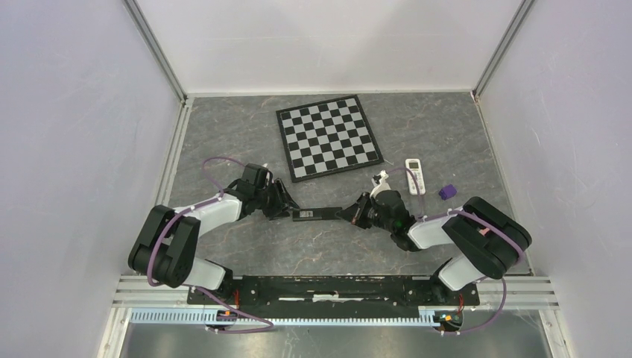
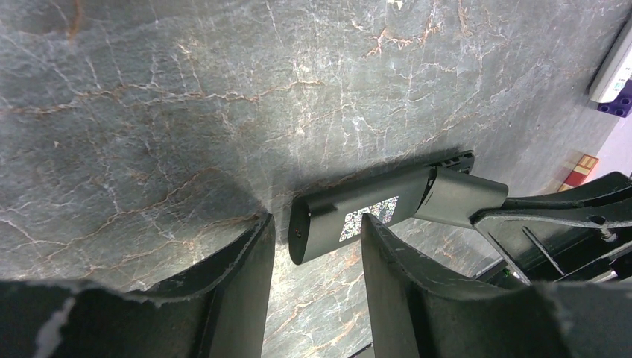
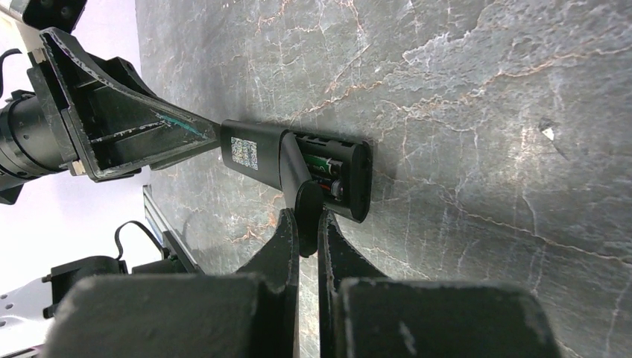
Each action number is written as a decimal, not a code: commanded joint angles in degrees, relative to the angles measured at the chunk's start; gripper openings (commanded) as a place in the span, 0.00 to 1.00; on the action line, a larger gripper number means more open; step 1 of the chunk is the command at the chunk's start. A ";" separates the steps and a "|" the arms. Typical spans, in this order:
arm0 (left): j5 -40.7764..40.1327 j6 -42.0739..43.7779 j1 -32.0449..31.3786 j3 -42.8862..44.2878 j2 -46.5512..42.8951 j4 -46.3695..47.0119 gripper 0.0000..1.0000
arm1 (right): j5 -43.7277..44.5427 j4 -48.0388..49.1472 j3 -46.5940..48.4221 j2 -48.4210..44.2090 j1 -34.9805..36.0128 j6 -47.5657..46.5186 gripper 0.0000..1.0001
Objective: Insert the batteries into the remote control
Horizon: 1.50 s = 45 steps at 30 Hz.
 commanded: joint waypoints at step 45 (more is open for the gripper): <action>-1.36 2.79 0.16 3.71 0.82 -2.18 0.51 | -3.73 -15.12 10.08 -1.63 -2.12 -9.05 0.51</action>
